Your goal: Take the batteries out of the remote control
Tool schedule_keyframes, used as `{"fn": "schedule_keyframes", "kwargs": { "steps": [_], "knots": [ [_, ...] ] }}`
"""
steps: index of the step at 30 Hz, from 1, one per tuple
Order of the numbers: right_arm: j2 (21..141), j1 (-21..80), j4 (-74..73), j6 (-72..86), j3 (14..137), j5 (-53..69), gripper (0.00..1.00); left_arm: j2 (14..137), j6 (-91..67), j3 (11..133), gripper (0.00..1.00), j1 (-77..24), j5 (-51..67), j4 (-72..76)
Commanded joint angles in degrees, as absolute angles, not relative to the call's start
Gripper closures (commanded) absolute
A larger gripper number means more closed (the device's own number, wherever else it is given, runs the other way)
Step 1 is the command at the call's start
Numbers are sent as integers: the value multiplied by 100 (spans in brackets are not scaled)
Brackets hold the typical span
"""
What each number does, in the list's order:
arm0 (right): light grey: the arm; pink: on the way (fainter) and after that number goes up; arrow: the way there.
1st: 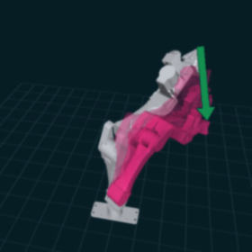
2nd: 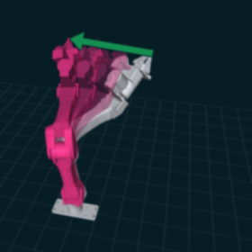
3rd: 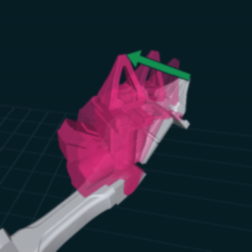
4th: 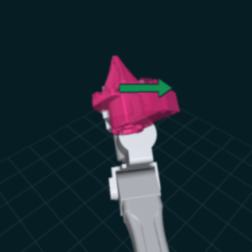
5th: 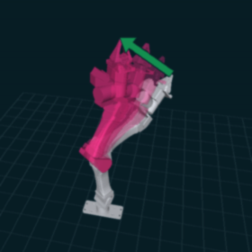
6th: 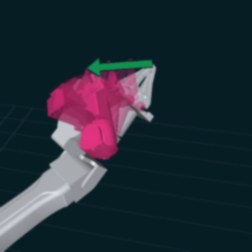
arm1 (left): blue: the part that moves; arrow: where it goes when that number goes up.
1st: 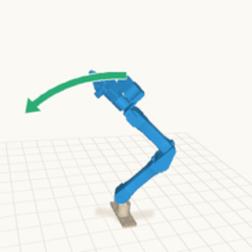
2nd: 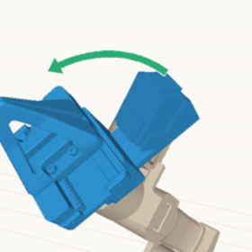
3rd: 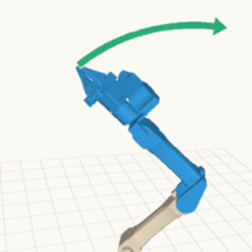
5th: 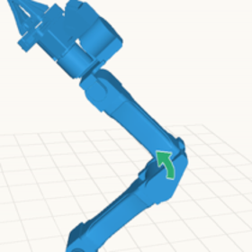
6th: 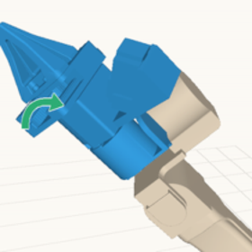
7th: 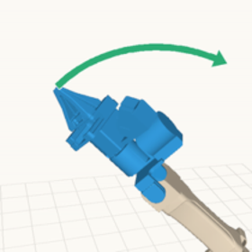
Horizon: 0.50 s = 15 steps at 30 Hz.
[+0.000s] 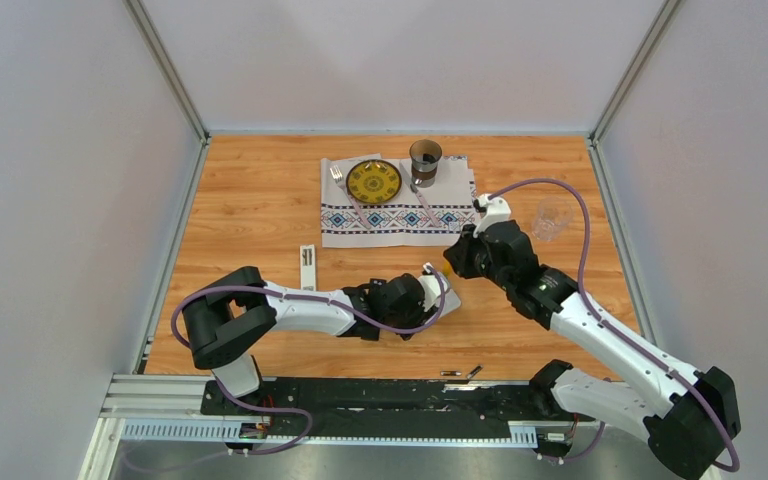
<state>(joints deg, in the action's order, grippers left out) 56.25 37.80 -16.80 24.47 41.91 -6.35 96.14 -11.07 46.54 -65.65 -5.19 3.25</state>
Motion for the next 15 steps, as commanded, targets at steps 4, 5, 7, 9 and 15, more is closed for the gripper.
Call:
{"fn": "schedule_keyframes", "kwargs": {
  "steps": [4,5,7,9,15],
  "knots": [
    [5739,3788,-1081,2672,3938,-536,100,9492,-1266,4465,85,-6600,-422,290],
    [5757,3788,-1038,2698,3911,-510,100,9483,-1266,4474,86,-6601,-413,255],
    [5818,3788,-967,2742,3867,-492,100,9475,-1266,4474,93,-6601,-404,255],
    [5879,3788,-923,2751,3841,-475,100,9492,-1266,4491,96,-6592,-396,229],
    [5976,3788,-783,2760,3709,-475,100,9510,-1231,4570,100,-6600,-369,150]
  ]
}}
